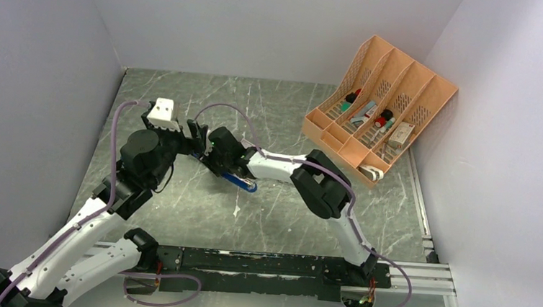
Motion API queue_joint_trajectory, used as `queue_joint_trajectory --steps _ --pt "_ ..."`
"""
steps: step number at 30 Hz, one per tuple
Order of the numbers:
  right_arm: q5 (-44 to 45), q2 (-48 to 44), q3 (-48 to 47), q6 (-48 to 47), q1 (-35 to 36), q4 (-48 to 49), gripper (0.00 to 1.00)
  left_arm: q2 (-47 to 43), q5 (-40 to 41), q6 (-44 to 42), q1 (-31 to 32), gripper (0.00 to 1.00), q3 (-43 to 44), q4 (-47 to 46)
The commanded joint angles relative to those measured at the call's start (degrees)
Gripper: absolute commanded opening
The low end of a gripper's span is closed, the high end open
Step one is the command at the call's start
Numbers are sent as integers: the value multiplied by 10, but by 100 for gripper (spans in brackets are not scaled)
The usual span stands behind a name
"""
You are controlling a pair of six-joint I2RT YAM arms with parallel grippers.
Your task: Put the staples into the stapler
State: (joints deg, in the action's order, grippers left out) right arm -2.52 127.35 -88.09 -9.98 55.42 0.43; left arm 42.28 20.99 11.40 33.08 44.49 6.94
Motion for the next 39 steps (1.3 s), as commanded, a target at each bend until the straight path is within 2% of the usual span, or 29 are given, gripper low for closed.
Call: queue_joint_trajectory --steps 1,6,14,19,25,29,33,39 --pt "3 -9 0 -10 -6 -7 48 -1 10 4 -9 88 -3 7" --pt "-20 -72 52 -3 -6 46 56 10 5 15 -19 88 1 13" --pt "-31 -215 206 22 -6 171 59 34 22 54 -30 88 8 32" --pt "-17 -324 352 73 -6 249 59 43 55 136 -32 88 -8 53" --pt "70 -452 514 189 -5 292 59 58 99 255 -46 92 -38 105" --pt "115 -520 586 216 -6 323 60 53 81 309 -95 92 -51 125" --pt "106 -533 582 186 -5 294 60 54 77 340 -155 93 -52 146" --pt "93 -542 564 194 -5 253 61 99 20 379 -325 93 -77 121"
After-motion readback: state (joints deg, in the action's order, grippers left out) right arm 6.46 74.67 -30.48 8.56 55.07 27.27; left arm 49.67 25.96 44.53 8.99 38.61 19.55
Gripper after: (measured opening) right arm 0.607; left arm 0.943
